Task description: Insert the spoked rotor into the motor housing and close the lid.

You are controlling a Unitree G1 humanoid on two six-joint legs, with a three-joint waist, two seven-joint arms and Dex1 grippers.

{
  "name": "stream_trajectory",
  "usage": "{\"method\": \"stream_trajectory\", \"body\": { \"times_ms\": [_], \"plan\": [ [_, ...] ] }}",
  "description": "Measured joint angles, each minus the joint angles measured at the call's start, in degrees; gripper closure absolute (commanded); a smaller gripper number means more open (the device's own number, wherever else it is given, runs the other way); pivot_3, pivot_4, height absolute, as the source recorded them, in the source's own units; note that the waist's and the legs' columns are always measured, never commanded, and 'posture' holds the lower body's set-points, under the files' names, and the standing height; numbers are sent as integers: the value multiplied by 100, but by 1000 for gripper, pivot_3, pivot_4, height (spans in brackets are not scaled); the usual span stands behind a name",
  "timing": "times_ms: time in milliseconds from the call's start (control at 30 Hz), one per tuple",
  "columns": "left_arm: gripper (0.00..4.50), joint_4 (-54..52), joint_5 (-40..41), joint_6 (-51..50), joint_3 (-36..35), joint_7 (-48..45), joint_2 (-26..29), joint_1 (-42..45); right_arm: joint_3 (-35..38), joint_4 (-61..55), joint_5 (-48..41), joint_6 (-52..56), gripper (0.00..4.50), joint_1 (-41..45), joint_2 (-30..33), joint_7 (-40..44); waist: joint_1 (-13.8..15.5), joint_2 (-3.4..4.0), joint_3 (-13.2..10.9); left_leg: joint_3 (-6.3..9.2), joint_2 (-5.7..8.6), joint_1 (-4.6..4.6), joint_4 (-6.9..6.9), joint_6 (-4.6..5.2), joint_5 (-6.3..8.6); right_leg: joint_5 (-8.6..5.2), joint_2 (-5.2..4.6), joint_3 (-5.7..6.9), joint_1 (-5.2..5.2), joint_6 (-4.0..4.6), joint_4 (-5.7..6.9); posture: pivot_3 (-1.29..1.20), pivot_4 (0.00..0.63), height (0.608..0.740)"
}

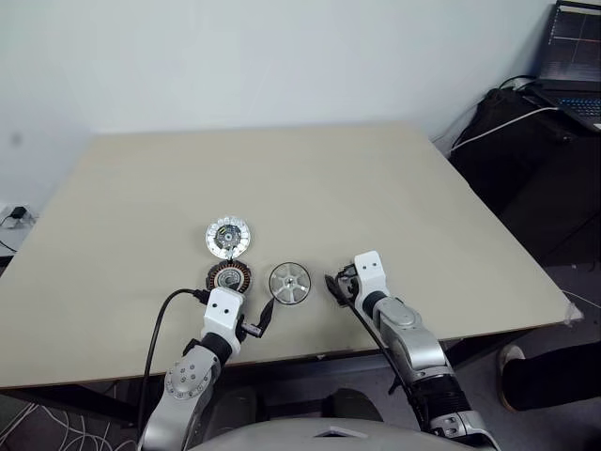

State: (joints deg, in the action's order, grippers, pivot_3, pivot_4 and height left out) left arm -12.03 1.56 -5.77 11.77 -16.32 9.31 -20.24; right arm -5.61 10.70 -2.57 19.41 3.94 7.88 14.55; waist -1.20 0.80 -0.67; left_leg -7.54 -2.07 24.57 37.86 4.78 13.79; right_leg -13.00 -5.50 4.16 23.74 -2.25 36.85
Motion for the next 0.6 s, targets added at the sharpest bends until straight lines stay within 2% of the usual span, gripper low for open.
{"method": "stream_trajectory", "body": {
  "times_ms": [233, 400, 600],
  "plan": [
    [0, 0, -38, 0, -2, -1, 2, -1, 11, -40, -3, -48, 3186, -92, 0, -13, 0, 7, 10, 0, 0, 0, -1, 0, 0, -1, -2, -1, 0, -1, -1, 0, 0, 740],
    [0, 0, -43, 0, -2, -3, 6, -1, 15, -272, -4, 3, 3186, -268, 13, -66, 22, 16, 15, 1, 0, 1, -2, 0, 0, -4, -4, -1, 1, -7, -3, 0, 0, 740],
    [0, 1, -45, 2, -6, 1, 10, -2, -36, -1124, -5, 339, 3186, -592, 175, 47, 20, 29, 6, 0, 0, 7, -5, 0, 1, -11, -5, -6, 8, -18, -3, 0, 0, 740]
  ]
}}
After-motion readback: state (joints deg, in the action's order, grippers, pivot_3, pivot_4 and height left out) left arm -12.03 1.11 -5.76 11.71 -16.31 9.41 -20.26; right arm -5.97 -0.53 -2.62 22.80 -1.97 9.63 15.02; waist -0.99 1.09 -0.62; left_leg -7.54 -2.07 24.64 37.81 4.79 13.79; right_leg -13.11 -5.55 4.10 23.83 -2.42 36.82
